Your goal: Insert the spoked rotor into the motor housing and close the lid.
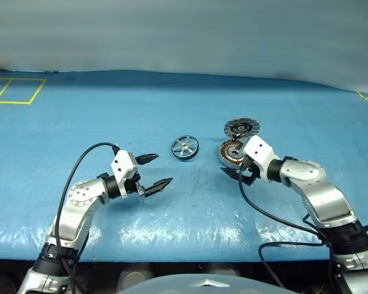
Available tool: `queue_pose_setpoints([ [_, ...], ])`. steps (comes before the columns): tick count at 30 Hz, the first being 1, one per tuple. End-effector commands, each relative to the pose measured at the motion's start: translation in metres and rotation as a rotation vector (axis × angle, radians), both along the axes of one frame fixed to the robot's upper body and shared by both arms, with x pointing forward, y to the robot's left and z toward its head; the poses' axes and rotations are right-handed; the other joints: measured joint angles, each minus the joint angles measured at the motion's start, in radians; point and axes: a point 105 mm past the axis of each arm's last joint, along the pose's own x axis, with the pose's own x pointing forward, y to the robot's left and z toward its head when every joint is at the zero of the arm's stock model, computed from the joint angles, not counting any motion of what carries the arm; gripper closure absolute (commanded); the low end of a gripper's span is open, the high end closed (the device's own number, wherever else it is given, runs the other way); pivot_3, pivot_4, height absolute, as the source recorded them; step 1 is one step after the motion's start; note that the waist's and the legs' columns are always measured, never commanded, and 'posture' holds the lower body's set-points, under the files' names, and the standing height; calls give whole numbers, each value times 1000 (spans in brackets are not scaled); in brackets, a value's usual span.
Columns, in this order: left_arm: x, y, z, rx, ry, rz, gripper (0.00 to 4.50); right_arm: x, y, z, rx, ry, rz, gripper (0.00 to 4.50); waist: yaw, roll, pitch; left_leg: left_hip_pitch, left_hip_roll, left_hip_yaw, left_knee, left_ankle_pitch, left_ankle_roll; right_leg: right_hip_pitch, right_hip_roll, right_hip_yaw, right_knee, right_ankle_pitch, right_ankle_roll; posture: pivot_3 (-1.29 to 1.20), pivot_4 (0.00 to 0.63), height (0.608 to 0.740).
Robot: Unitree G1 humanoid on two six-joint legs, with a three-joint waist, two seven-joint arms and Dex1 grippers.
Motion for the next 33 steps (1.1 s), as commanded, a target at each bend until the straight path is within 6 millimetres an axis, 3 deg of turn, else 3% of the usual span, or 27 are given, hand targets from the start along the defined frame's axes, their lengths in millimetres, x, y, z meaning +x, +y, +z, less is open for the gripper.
queue_pose_setpoints([
  [1,-4,-1,9,-12,-47,5,74,6,2,3,-38,-10,32,0,-2,0,0,0,0,0,0,0,0,0,0,0,0,0,0,0,150,740],
  [13,-8,1,6,-9,-45,41,74,14,-5,-20,-170,51,59,0,-1,0,0,0,0,0,0,0,0,0,0,0,0,0,0,0,150,740],
  [16,-8,1,6,-8,-48,49,0,9,-1,-27,-238,71,137,576,-1,0,0,0,0,0,1,0,0,1,0,0,0,0,0,0,150,740],
  [22,-9,1,5,-13,-46,56,0,8,6,-28,-271,72,186,2426,-3,-1,-1,1,1,-1,0,0,0,1,0,-2,0,0,0,0,150,740],
  [28,-12,1,4,-16,-37,56,0,0,28,-12,-174,80,246,2427,-7,-1,-1,2,1,-2,1,0,0,2,1,-2,1,0,0,0,150,740],
  [33,-12,2,4,-16,-34,60,0,-45,66,-5,-32,209,409,2427,-5,0,0,1,1,-4,-1,0,0,1,1,-4,1,-1,-2,0,150,740],
])
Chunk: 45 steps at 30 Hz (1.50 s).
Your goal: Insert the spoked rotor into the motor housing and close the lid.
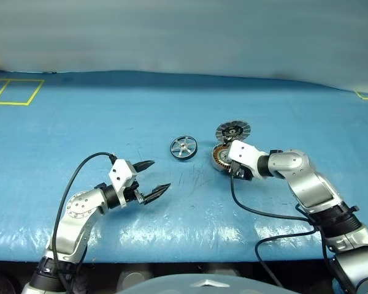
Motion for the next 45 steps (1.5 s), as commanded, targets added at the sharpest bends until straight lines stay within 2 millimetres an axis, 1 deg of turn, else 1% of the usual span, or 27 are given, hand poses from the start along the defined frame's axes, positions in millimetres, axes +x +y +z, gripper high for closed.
queue_pose_setpoints([
  [1,-1,-3,15,-15,-60,-14,0,-42,35,3,114,144,158,2427,2,0,0,-1,0,-1,0,0,0,0,0,-1,0,0,-1,0,150,740],
  [2,-1,-3,15,-16,-59,-14,0,-51,39,2,115,156,186,2427,4,0,0,-1,0,-2,0,0,0,0,0,-2,0,0,-1,0,150,740],
  [4,-2,-4,14,-19,-58,-14,0,-57,43,-3,103,156,190,2427,5,0,0,-1,0,-2,0,0,0,0,-1,-2,0,-1,-1,0,150,740],
  [7,-3,-6,13,-22,-51,-18,0,-56,41,-15,61,138,161,2427,5,0,0,-1,-1,-1,1,0,0,1,-1,-2,-1,-1,-2,0,150,740],
  [8,-4,-6,13,-21,-49,-20,0,-56,40,-19,44,138,156,2427,4,0,0,0,-1,-1,2,0,0,1,-1,-2,0,-3,-4,0,150,740],
  [10,-5,-5,12,-19,-45,-21,0,-56,39,-22,34,140,148,2427,4,0,0,1,-1,-1,3,0,-1,2,-1,-2,0,-3,-5,0,150,740],
  [13,-5,-3,12,-15,-41,-20,0,-51,37,-24,23,119,121,2427,3,0,0,4,0,-1,3,1,-1,5,-1,-2,0,-4,-5,0,150,740],
  [20,-5,-5,11,-10,-34,-30,0,-40,38,-22,5,45,108,2427,-1,-1,0,11,0,1,2,1,-1,11,-1,0,0,-4,-6,0,150,740],
  [27,-5,-6,10,-4,-34,-39,0,-43,33,-29,-39,59,100,2427,0,-1,0,13,0,1,1,0,-1,13,-1,0,0,-4,-6,0,150,740],
  [31,-3,-7,10,-8,-36,-38,0,-33,27,-33,-54,71,-5,2427,0,-1,0,13,0,1,1,0,-1,13,-1,0,0,-4,-6,0,150,740],
  [34,-2,-7,7,14,-37,-44,0,-34,26,-34,-72,53,9,2427,1,-1,-1,15,1,1,2,0,-1,11,-2,0,0,-4,-6,0,150,740],
  [36,-2,-8,8,5,-33,-46,0,-35,26,-34,-63,57,11,1683,3,-2,-1,15,1,1,2,0,-1,9,-3,0,-1,-4,-6,0,150,740],
  [37,-2,-8,8,2,-33,-46,0,-37,27,-33,-49,76,-1,1381,4,-2,-1,15,1,2,1,0,-1,9,-4,0,-1,-4,-5,0,150,740],
  [39,-2,-8,8,6,-35,-49,0,-44,33,-26,9,123,19,759,7,-2,-1,14,1,2,1,0,-1,8,-5,0,-1,-4,-5,0,150,740],
  [41,-3,-7,8,6,-30,-54,0,-51,38,-18,66,148,57,759,10,-2,-1,13,1,2,-1,0,-1,7,-5,-1,-2,-4,-5,0,150,740],
  [45,-4,-4,8,13,-20,-71,0,-51,38,-2,170,125,66,759,13,-2,-1,5,-1,1,-1,0,-1,4,-4,-1,-2,-4,-5,0,150,740],
])
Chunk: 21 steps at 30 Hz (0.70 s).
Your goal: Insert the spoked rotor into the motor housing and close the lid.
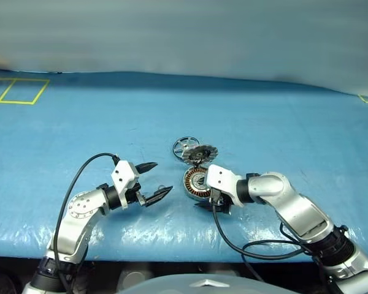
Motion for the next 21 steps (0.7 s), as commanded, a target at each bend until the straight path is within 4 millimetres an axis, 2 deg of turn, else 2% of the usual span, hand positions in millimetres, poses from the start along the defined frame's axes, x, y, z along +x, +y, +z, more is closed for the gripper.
queue_pose_setpoints([
  [1,0,3,8,20,-32,-22,0,-2,-8,14,97,14,-26,759,2,1,0,-2,0,0,0,0,0,-2,0,0,0,0,0,0,150,740],
  [4,0,8,4,68,-31,-20,0,0,-11,27,186,-22,-68,759,4,1,1,-7,0,-2,0,0,0,-6,1,-2,0,0,0,0,150,740],
  [11,-4,9,1,87,-27,-27,0,-6,-11,42,295,-77,-127,759,2,3,3,-6,0,-2,0,0,0,-6,2,-2,0,0,-1,0,150,740],
  [16,-6,1,-12,112,-19,-32,0,-8,-17,39,307,-112,-219,759,3,3,3,-7,0,-1,0,0,0,-6,1,-1,0,0,-1,0,150,740],
  [19,0,0,-26,162,-2,7,0,-3,-23,37,298,-141,-285,759,3,3,3,-6,0,-1,1,0,0,-5,1,-1,0,0,0,0,150,740],
  [21,1,-1,-29,164,3,7,0,-3,-24,38,302,-147,-297,759,2,3,3,-6,0,-1,1,0,0,-5,2,-1,0,0,0,0,150,740],
])
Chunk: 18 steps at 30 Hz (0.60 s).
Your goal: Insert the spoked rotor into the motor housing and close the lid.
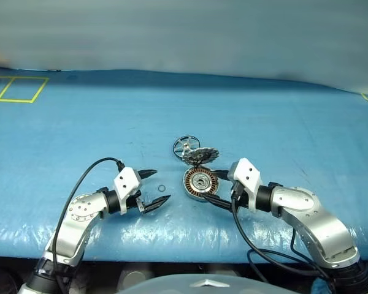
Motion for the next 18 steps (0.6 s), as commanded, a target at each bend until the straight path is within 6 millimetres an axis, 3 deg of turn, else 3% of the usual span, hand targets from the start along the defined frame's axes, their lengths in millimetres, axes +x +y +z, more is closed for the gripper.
queue_pose_setpoints([
  [1,3,-3,2,-4,-26,-3,0,1,-4,13,12,-66,-25,759,-1,0,0,0,0,0,0,0,0,0,0,0,0,0,0,0,150,740],
  [18,3,-1,0,0,-14,-35,0,0,-13,5,-40,-61,-48,759,0,0,0,0,0,0,-1,0,0,0,0,0,0,0,0,0,150,740],
])
